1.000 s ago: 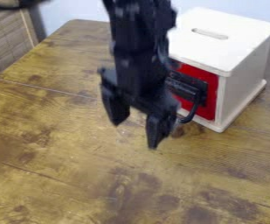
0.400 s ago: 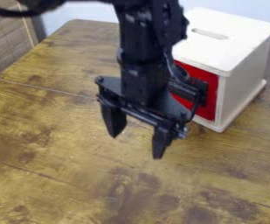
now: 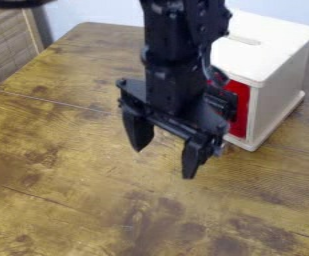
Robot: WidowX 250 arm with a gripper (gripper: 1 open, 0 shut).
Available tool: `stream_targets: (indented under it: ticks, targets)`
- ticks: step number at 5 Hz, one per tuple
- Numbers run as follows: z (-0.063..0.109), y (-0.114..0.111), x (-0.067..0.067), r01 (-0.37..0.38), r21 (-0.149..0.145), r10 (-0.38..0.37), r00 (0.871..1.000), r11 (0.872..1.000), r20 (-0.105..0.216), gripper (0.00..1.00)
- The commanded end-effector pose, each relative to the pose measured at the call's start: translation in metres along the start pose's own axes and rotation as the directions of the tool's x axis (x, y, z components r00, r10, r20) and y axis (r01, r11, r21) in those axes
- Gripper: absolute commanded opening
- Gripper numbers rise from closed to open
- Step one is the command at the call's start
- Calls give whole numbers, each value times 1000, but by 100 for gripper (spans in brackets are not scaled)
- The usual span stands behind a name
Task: Close the drawer
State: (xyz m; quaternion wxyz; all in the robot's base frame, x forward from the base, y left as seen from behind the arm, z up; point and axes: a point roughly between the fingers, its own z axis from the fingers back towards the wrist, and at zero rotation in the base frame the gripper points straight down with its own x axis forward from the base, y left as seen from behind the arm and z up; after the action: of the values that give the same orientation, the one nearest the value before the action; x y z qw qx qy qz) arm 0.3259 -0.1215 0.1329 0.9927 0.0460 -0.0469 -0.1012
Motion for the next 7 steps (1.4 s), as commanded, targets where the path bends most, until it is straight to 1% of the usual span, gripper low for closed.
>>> stream_targets:
  ticks: [1,2,4,5,6,7]
  targets:
    - [-3,-12,9,13,-3,-13,1000,1000,16,100]
    - [-17,-15,11,17,17,-17,1000,1000,14,100]
    - [11,13,2,106,-17,-106,994,994,5,100]
    - [24,25,-2,119,-45,-119,993,992,4,100]
    - [24,13,2,95,-40,-95,995,995,-8,100]
    - [19,1,4,84,-42,-86,996,996,-29,100]
